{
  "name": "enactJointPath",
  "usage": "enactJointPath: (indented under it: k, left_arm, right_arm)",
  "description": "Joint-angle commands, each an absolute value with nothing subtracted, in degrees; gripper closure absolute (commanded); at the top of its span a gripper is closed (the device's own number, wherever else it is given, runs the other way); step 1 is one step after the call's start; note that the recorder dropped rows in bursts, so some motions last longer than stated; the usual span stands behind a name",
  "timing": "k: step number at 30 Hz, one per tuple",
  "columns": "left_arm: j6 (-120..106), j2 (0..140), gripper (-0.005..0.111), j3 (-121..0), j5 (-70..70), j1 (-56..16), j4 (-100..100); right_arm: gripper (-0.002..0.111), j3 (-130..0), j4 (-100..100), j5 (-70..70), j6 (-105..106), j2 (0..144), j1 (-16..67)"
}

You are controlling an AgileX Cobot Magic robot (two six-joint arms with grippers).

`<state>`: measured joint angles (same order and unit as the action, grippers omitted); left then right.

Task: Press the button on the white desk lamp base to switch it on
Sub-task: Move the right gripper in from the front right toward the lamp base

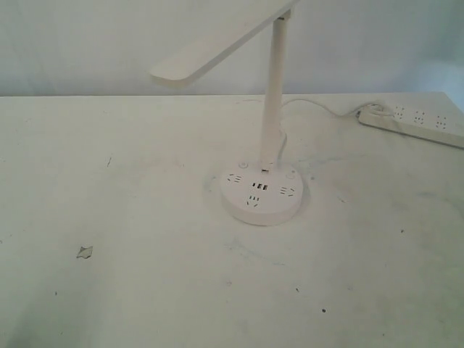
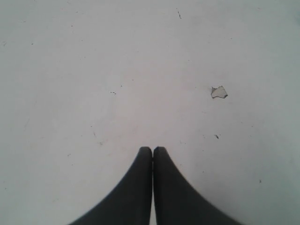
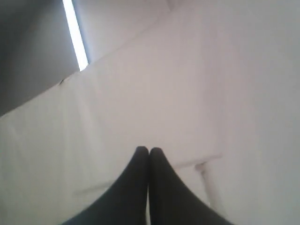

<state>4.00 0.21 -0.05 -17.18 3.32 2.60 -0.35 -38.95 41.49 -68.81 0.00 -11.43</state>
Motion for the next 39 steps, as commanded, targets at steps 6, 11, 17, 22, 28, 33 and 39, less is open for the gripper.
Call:
enactJointPath:
  k: [6, 11, 17, 22, 28, 33, 39]
  left_arm:
    - [4.07, 0.00, 0.107, 0.00, -17.60, 3.31, 2.26]
    - [4.07, 0.00, 0.107, 0.00, -17.60, 3.31, 2.26]
    - [4.07, 0.00, 0.107, 0.00, -17.60, 3.31, 2.26]
    - [4.07, 0.00, 0.107, 0.00, -17.60, 3.31, 2.26]
    - [4.07, 0.00, 0.107, 0.00, -17.60, 3.31, 2.26]
    - [4.07, 0.00, 0.107, 0.00, -17.60, 3.31, 2.26]
    - [4.07, 0.00, 0.107, 0.00, -17.60, 3.31, 2.26]
  right_arm:
    - [0.108, -0.50, -70.67, 53.61, -85.38, 3.82, -11.46]
    - [0.108, -0.50, -68.91, 54.82, -81.53, 10.00, -11.46]
    - [0.108, -0.50, -63.69, 60.76, -71.23, 22.27, -11.46]
    - [0.108, -0.50, -63.14, 66.83, -64.86, 35.40, -11.46]
    - [0.107, -0.95, -61.17, 69.96, -55.97, 51.28, -10.33]
    - [0.105, -1.66, -58.20, 69.96, -46.91, 62.47, -3.07]
    - [0.105, -5.38, -48.03, 69.96, -35.87, 74.59, 11.52]
